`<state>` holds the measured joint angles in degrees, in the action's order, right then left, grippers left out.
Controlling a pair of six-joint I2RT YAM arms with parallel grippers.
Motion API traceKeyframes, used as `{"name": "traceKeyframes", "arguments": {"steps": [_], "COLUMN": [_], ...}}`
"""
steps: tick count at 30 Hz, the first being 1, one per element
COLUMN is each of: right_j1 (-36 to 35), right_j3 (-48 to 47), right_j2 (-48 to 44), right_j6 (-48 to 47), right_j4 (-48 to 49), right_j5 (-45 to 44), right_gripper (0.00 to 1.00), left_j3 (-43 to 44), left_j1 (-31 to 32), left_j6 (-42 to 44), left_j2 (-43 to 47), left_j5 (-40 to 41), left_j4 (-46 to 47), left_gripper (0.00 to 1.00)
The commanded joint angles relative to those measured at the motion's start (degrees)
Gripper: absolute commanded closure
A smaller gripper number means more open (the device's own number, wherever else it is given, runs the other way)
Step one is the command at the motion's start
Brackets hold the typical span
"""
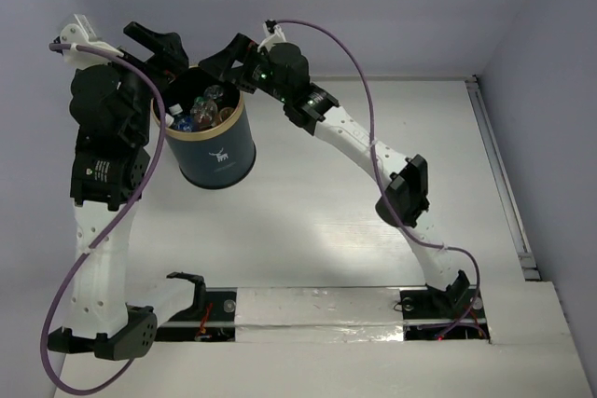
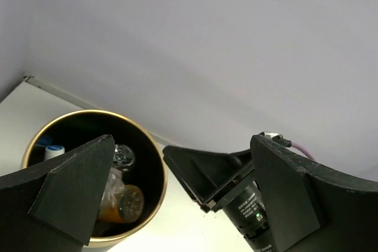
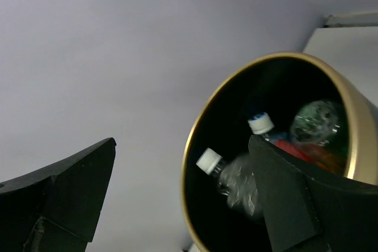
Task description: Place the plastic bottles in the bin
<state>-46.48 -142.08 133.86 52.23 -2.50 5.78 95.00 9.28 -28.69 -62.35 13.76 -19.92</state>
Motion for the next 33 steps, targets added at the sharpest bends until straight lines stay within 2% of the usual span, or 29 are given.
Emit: {"name": "traceKeyframes", "arguments": {"steps": [1, 4, 5, 6, 8, 9, 10, 11, 12, 14, 15, 17, 18, 20, 21, 22, 24, 25, 26, 28, 33], "right_j1": [0.3, 0.3, 0.3, 0.3, 0.3, 1.0, 1.0, 1.6, 2.2, 2.7, 2.7, 2.7, 2.7, 2.7, 2.7, 2.7, 2.7, 2.7, 2.7, 2.7, 2.7], "right_j3": [4.5, 11.4, 17.4, 20.4, 26.9, 33.7, 37.3, 40.8, 48.1, 55.4, 61.9, 67.5, 72.2, 76.4, 78.3, 79.7, 81.6, 81.9, 82.3, 82.9, 81.5], "right_j2": [-10.2, -19.1, -24.6, -27.5, -33.5, -39.6, -42.9, -46.2, -53.0, -60.6, -68.5, -76.5, -84.3, -91.6, -94.9, -97.9, -105.0, -106.8, -109.5, -111.1, -109.2], "right_j6": [-6.4, -11.0, -11.9, -14.0, -16.4, -18.1, -18.7, -19.3, -21.0, -22.9, -24.4, -25.2, -24.9, -23.8, -22.6, -22.0, -18.9, -18.1, -17.7, -16.8, -18.0], "right_j4": [1.8, 4.0, 4.7, 6.0, 7.3, 8.2, 8.4, 8.4, 8.1, 7.1, 4.9, 2.2, -2.5, -6.4, -10.1, -12.4, -20.6, -23.0, -24.6, -27.5, -26.8], "right_j5": [-0.5, -1.2, -1.8, -2.6, -3.8, -4.5, -5.2, -7.3, -8.1, -12.3, -14.4, -20.9, -23.3, -28.9, -30.6, -32.0, -39.1, -41.4, -45.2, -47.3, -45.4], "right_gripper": [0.0, 0.0, 0.02, 0.1, 0.33, 0.53, 0.88, 0.99, 1.0, 1.0, 1.0, 1.0, 0.92, 0.71, 0.53, 0.22, 0.04, 0.0, 0.0, 0.0, 0.0], "left_j3": [1.8, 0.7, 0.3, -0.7, -2.0, -3.2, -3.7, -4.1, -5.0, -5.9, -6.6, -7.1, -7.8, -8.9, -10.5, -11.2, -13.2, -13.7, -14.3, -16.1, -17.7], "left_j1": [0.0, 0.0, 0.0, 0.0, 0.0, 0.0, 0.0, 0.0, 0.0, 0.0, 0.0, 0.0, 0.0, 0.0, 0.0, 0.0, 0.0, 0.0, 0.0, 0.0, 0.0], "left_j6": [-1.5, -2.6, -3.2, -3.7, -4.4, -5.1, -5.5, -5.7, -5.9, -5.9, -5.5, -4.5, -4.3, -4.4, -4.4, -4.5, -4.9, -5.1, -5.2, -5.9, -7.6], "left_j2": [0.9, 1.9, 2.4, 3.2, 4.2, 4.8, 5.2, 6.3, 6.8, 8.4, 8.9, 10.7, 11.5, 13.8, 14.6, 15.5, 17.7, 18.3, 19.2, 19.6, 19.2], "left_j5": [-3.1, -5.3, -6.7, -7.6, -9.0, -9.6, -10.2, -11.3, -11.6, -13.4, -13.4, -15.2, -15.2, -15.0, -15.1, -15.2, -15.6, -15.9, -16.6, -17.7, -19.9], "left_j4": [3.2, 4.5, 4.5, 4.3, 4.5, 4.7, 4.7, 4.9, 4.8, 4.5, 4.3, 2.2, 1.1, -1.4, -2.0, -2.5, -3.2, -2.8, -2.5, -1.4, -0.2], "left_gripper": [0.01, 0.01, 0.01, 0.01, 0.01, 0.01, 0.01, 0.01, 0.01, 0.01, 0.01, 0.01, 0.01, 0.01, 0.01, 0.01, 0.01, 0.01, 0.01, 0.01, 0.01]}}
